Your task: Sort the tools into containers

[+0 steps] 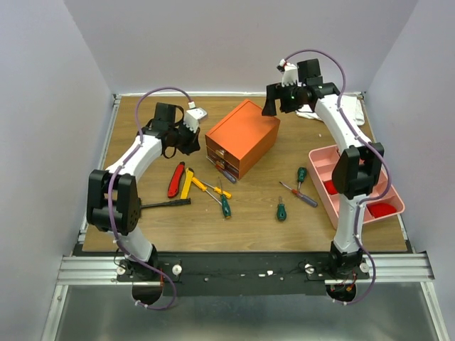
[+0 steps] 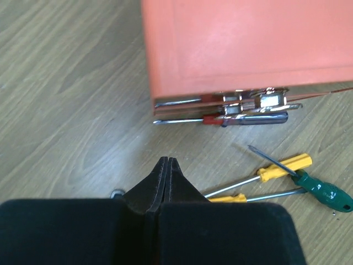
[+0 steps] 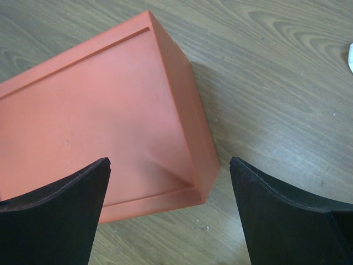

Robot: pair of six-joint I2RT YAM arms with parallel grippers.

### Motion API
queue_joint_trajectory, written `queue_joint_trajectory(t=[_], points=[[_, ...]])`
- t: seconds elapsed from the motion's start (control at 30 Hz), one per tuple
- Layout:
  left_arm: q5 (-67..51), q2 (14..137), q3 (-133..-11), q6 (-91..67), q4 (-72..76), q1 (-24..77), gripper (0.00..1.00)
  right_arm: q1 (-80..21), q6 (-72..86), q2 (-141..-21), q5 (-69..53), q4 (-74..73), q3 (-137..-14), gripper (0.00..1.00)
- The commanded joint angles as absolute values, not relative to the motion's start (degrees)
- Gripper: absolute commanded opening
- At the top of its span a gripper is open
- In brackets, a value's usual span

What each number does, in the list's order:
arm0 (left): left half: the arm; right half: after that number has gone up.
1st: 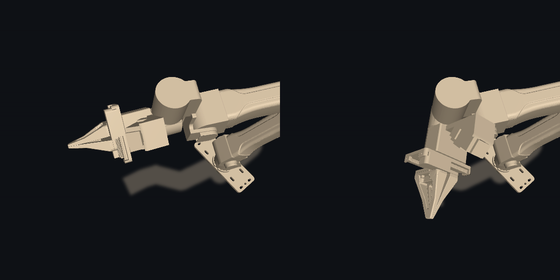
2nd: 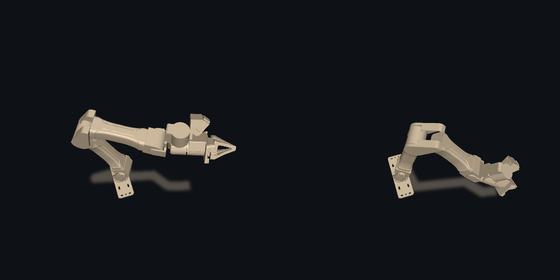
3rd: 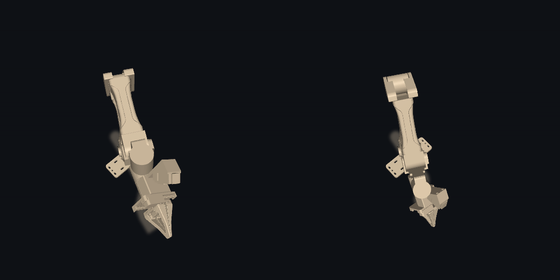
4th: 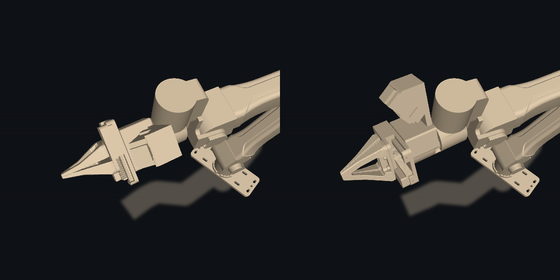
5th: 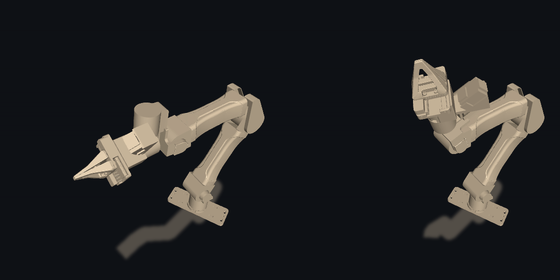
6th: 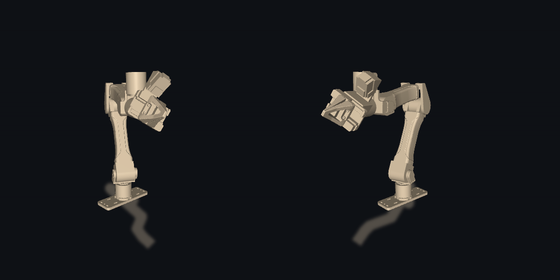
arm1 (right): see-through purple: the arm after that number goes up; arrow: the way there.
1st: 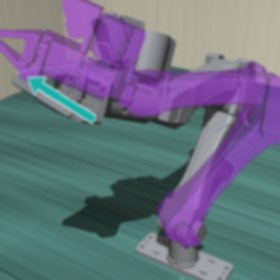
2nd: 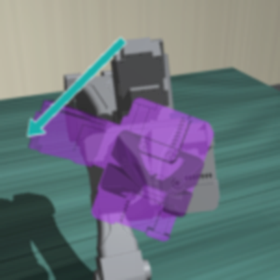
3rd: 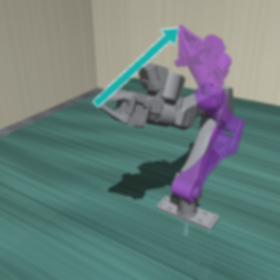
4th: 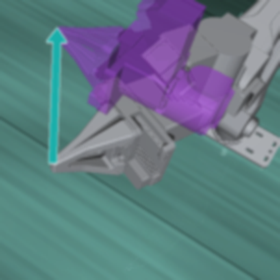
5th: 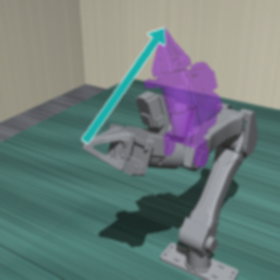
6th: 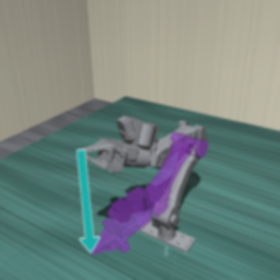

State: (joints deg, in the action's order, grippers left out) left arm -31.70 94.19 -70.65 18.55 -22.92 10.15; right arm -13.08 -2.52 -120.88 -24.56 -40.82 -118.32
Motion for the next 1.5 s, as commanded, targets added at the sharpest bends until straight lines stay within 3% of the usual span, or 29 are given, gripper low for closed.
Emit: queue_joint_trajectory(t=[0.0, 0.4, 0.83, 1.2, 1.47], points=[[-35.6, 97.9, -74.3, 20.6, -22.8, 12.2, 0.00, -13.5, -4.7, -122.8, -25.5, -41.7, -117.6, 0.96], [-33.8, 104.7, -78.1, 11.6, -13.7, 15.7, 0.00, -13.6, -7.6, -122.3, -24.3, -43.0, -114.1, 0.96], [-29.3, 116.9, -93.2, -1.5, -9.3, 18.9, 0.02, -13.4, -10.7, -117.7, -20.0, -43.2, -108.9, 0.95], [-22.4, 114.3, -94.8, -12.7, -10.2, 17.1, 0.18, -10.5, -6.6, -107.5, -8.4, -42.4, -105.9, 1.00], [-21.4, 107.7, -94.3, -13.1, -21.9, 14.0, 0.40, -10.4, -6.3, -103.6, -12.5, -40.1, -107.2, 1.00]])
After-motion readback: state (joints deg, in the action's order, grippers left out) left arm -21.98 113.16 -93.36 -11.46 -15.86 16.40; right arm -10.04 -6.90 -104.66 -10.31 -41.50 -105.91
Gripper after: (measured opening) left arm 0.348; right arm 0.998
